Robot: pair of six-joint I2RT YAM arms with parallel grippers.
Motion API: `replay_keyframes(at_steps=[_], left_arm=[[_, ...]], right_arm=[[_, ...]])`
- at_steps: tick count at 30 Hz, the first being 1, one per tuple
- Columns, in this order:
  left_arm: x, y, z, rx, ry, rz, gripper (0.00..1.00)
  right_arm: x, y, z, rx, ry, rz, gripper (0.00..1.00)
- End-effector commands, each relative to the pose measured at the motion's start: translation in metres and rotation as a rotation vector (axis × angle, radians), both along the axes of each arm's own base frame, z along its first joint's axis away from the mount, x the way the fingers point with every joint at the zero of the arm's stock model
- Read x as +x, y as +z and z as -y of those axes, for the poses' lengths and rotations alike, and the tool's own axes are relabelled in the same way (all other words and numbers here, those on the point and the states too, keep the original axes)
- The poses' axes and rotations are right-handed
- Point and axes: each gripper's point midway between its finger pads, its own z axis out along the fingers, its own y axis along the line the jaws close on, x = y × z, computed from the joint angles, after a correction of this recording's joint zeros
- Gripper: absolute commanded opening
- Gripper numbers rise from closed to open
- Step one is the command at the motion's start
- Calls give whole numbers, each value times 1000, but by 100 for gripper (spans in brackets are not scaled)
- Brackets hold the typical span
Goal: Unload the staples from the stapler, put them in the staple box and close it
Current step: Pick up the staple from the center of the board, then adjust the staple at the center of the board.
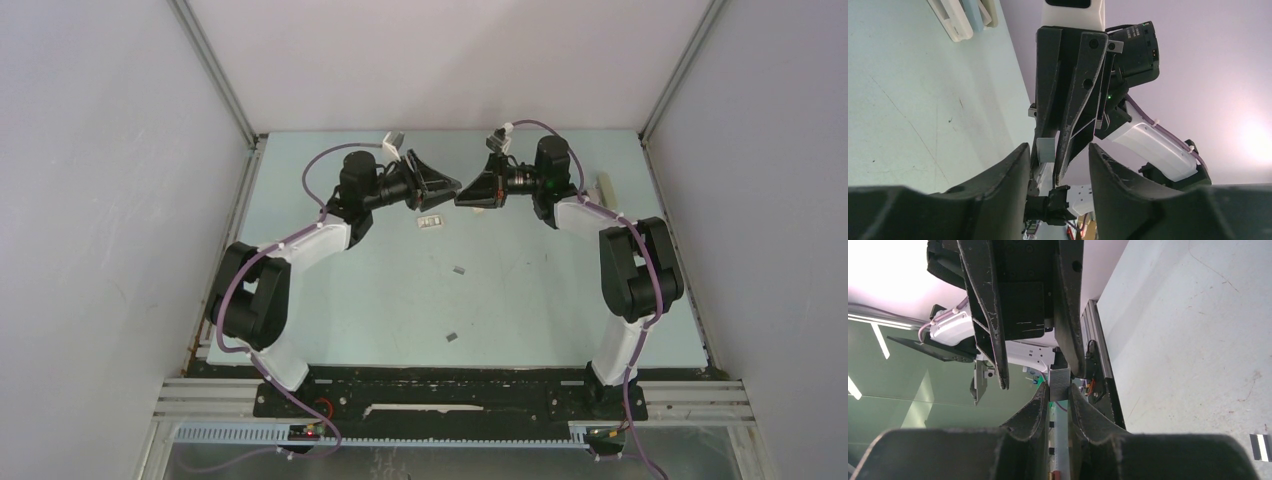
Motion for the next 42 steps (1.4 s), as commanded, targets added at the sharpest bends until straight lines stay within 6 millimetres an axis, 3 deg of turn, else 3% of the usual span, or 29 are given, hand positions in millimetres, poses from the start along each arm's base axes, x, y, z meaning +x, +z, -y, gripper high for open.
replay_keyframes(at_steps=[1, 17, 30, 42], left_arm=[[-7, 6, -5, -11, 6, 37, 55], [1, 11, -39, 26, 129, 77, 75], [7, 10, -71, 111, 224, 115, 78], [9, 15, -111, 204, 335, 161, 79]], right_arm=[[-7, 9, -1, -1, 9, 61, 11], [-15, 4, -2, -29, 24, 95, 10], [-21, -2, 0, -64, 25, 143, 10], [-25, -21, 9, -155, -3, 218, 10]])
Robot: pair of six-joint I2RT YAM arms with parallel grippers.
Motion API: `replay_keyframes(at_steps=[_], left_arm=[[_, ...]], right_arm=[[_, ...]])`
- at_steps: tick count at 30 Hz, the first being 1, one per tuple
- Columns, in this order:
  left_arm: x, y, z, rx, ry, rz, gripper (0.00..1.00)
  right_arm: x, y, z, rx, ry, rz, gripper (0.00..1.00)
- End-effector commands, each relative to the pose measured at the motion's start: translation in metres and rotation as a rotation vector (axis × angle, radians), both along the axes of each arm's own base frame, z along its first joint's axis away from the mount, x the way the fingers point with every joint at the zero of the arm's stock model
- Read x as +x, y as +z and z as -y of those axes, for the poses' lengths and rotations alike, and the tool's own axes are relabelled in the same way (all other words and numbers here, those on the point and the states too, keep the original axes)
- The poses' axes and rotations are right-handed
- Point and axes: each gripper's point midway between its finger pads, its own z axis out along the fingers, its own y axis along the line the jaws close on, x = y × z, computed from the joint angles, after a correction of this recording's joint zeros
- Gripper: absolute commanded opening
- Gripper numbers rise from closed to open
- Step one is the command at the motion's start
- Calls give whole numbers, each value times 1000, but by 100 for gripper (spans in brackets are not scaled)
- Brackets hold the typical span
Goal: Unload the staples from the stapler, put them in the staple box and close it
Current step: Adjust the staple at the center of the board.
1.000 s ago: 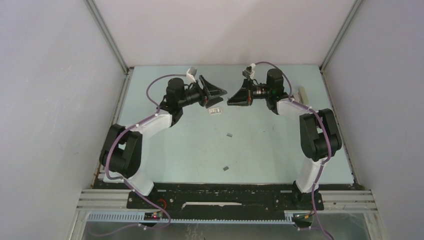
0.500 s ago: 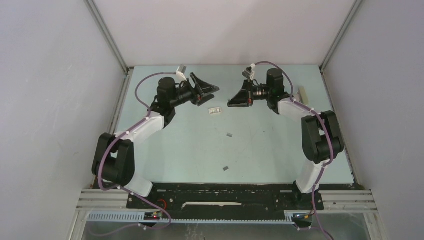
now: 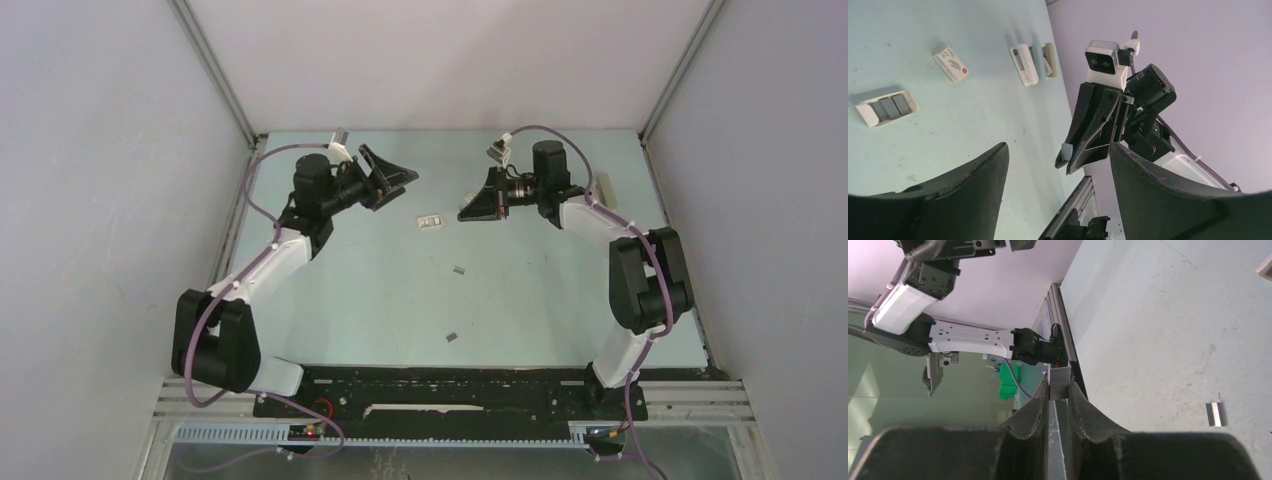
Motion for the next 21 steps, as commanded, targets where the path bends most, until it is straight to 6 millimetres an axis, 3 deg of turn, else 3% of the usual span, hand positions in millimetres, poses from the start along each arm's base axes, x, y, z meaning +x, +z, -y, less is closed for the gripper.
replay_keyframes(at_steps=[1, 11, 21], left_arm=[[-4, 11, -24, 64, 63, 73, 79], [-8, 25, -73, 151, 201, 131, 82], [-10, 15, -72, 126, 182, 115, 82]], right_arm=[[-7, 7, 6, -38, -10, 121, 10], [-9, -21, 34, -184, -54, 178, 10], [-18, -66, 68, -416, -49, 235, 10]])
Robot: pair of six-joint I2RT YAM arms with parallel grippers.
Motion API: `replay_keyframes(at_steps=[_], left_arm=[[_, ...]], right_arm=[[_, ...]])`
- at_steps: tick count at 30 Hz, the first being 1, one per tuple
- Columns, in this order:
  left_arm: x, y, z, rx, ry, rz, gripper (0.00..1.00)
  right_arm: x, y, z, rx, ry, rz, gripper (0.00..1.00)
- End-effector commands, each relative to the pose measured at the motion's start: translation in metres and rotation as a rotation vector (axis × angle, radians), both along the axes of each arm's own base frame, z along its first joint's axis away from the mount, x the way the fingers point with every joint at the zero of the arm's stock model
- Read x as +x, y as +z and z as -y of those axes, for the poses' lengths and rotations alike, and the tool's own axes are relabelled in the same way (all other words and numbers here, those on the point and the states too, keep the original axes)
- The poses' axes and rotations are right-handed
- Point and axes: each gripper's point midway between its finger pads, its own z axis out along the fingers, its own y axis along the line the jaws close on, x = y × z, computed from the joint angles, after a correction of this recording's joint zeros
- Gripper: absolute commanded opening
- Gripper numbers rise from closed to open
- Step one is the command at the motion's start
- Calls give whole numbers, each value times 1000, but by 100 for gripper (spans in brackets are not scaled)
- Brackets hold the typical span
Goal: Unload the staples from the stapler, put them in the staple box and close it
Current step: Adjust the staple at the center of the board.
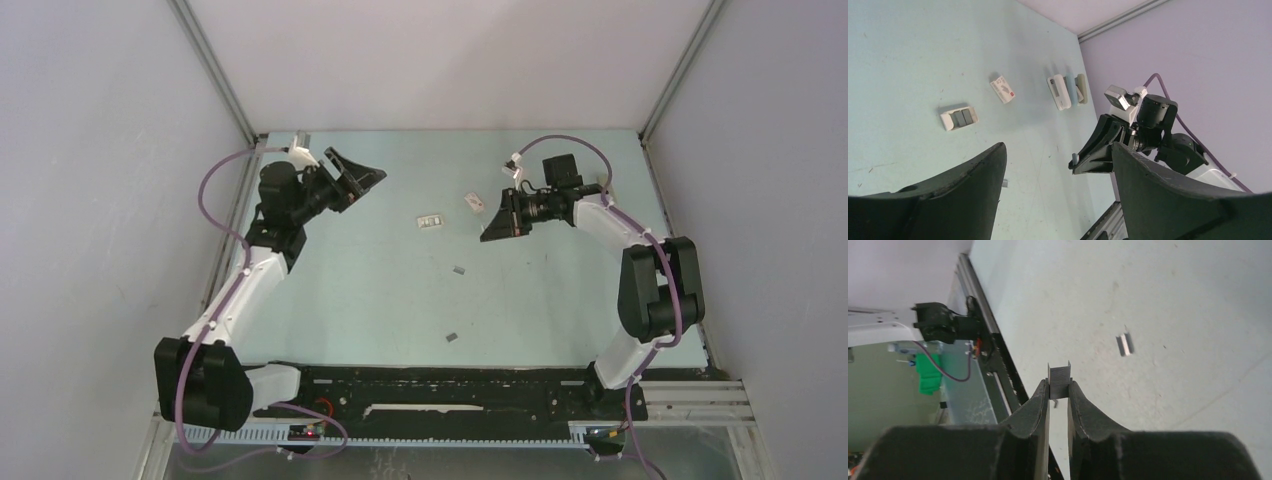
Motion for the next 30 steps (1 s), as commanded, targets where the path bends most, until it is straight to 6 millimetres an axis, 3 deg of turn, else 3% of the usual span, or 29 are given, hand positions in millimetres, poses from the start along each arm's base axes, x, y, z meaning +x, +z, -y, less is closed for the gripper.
replay_keyframes(at_steps=[1, 11, 21, 30], left_arm=[[-2, -6, 0, 1, -11, 16, 82], [-1, -15, 3, -16, -28, 4, 82], [-1, -27, 4, -25, -31, -14, 82], [-3, -30, 4, -25, -31, -15, 82]], right_arm=[[-9, -13, 22, -155, 18, 95, 10], [13, -61, 55, -461, -49, 161, 10], [13, -113, 74, -797, 17, 174, 11], [16, -131, 75, -935, 78, 164, 13]])
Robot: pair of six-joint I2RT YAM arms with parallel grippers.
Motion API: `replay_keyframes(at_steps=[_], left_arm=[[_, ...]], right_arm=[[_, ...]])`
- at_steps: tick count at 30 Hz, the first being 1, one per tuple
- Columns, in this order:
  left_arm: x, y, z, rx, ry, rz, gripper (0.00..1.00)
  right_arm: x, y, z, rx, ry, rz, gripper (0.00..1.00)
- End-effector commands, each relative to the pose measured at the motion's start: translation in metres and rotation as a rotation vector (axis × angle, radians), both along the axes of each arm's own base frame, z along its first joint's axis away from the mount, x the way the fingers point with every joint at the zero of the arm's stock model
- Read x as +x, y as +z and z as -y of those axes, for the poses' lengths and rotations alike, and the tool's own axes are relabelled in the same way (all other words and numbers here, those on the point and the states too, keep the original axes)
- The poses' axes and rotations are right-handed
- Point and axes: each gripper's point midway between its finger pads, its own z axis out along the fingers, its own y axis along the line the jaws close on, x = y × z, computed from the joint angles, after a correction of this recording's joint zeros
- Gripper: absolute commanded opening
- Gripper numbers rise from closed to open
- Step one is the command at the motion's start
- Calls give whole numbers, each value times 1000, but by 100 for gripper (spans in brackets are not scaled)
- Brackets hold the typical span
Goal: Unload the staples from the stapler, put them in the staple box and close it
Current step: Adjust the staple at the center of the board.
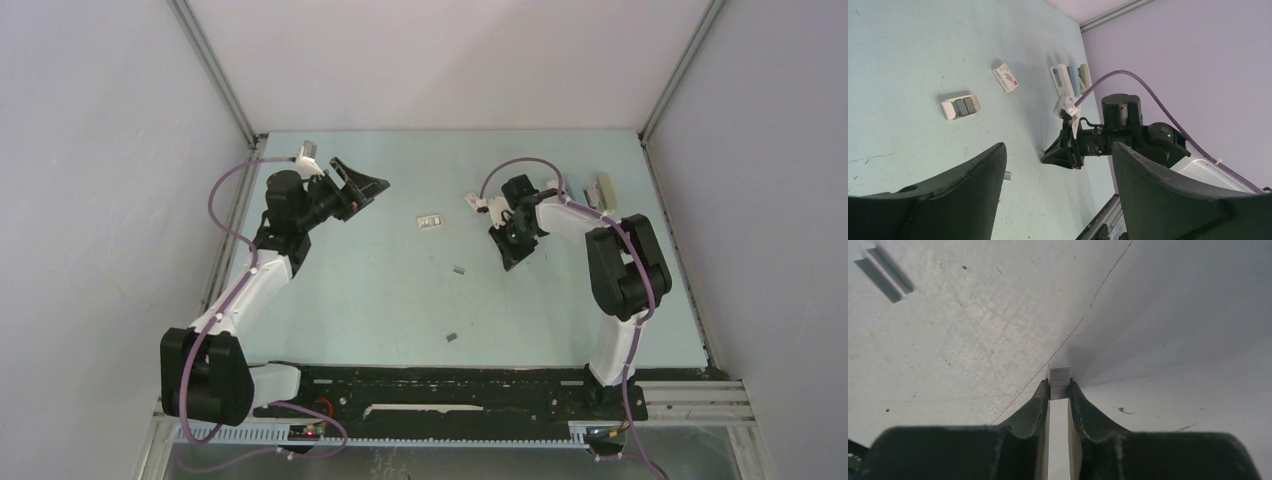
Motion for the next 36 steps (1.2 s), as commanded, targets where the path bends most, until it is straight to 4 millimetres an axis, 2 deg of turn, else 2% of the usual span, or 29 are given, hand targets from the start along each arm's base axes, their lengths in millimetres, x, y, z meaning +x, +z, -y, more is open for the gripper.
replay_keyframes(at_steps=[1, 9, 18, 26, 31, 36], left_arm=[[0, 2, 0, -9, -4, 29, 82], [1, 2, -1, -12, 0, 29, 82], [5, 9, 1, -25, -4, 37, 83], [7, 18, 0, -28, 1, 56, 83], [7, 26, -2, -26, 15, 77, 83], [7, 45, -12, 7, 77, 145, 82]], right_arm=[[16, 8, 4, -85, 33, 56, 14], [10, -5, 1, -113, 46, -1, 22], [9, -4, -4, -87, 47, -25, 31], [11, 4, -5, -59, 39, -25, 39], [23, 24, 2, 0, 5, 8, 48], [33, 34, -3, 70, 6, 30, 49]])
